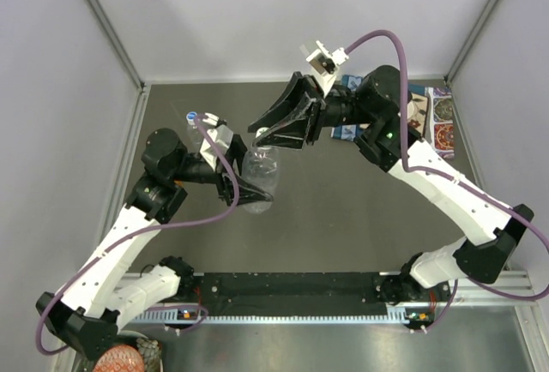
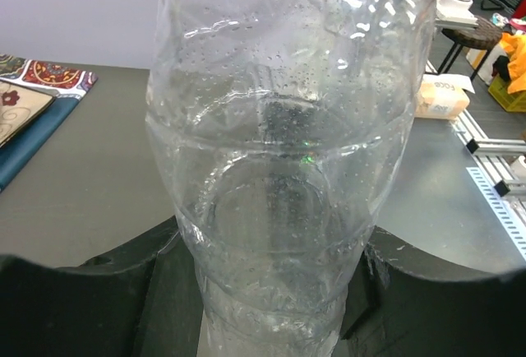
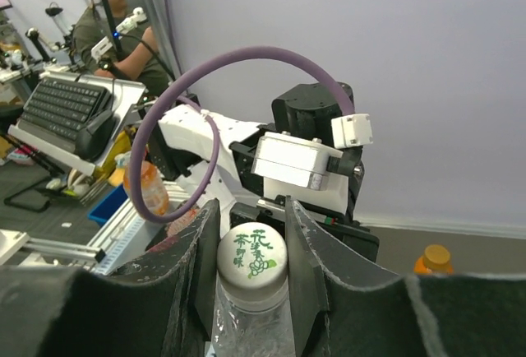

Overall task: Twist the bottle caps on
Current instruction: Screw the bottle cap onto the plastic bottle.

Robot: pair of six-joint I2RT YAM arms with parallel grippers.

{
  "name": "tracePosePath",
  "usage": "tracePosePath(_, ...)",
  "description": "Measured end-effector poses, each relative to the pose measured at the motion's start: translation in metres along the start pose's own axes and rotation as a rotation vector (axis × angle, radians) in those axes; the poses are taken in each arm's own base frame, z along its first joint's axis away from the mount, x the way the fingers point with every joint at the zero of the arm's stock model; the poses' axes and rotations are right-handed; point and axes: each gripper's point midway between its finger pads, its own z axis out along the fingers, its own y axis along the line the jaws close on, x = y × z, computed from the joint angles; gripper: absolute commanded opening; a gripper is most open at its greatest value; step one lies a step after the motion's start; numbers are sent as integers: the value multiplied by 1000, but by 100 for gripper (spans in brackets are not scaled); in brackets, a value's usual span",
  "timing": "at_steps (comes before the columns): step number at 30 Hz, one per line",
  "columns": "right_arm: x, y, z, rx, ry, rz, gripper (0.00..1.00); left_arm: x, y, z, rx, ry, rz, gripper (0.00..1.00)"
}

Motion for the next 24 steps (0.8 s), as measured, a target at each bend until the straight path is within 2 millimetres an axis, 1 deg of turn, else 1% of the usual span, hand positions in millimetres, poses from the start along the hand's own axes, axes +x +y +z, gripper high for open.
tracePosePath(4, -1, -9, -2, 64, -1, 2, 0, -2, 11, -1, -77, 13, 8, 0)
tracePosePath(6, -2, -18, -3, 119, -4, 7, 0, -3, 21, -3, -147, 19, 21, 0)
tracePosePath(8, -3, -32, -6, 214, -9, 27, 0, -4, 35, -7, -235, 28, 28, 0)
tracePosePath(10, -1, -51, -11, 338, -14, 58, 0, 0, 52, -12, -332, 50, 22, 0)
tracePosePath(13, 9, -80, -22, 529, -19, 101, 0, 10, 74, -23, -465, 88, 12, 0)
tracePosePath(15, 18, -95, -27, 659, -16, 118, 0, 18, 84, -30, -531, 118, 2, 0)
tracePosePath(18, 24, -104, -30, 798, -10, 96, 0, 25, 90, -37, -581, 143, -3, 0)
tracePosePath(19, 24, -106, -30, 841, -7, 79, 23, 25, 92, -38, -591, 146, 0, 0)
tracePosePath(21, 22, -108, -28, 900, -3, 46, 37, 23, 93, -39, -604, 142, 12, 0)
tracePosePath(22, 19, -107, -27, 920, -3, 32, 50, 22, 94, -40, -608, 139, 18, 0)
tracePosePath(24, 18, -106, -28, 950, 0, 14, 61, 16, 96, -42, -628, 124, 35, 0)
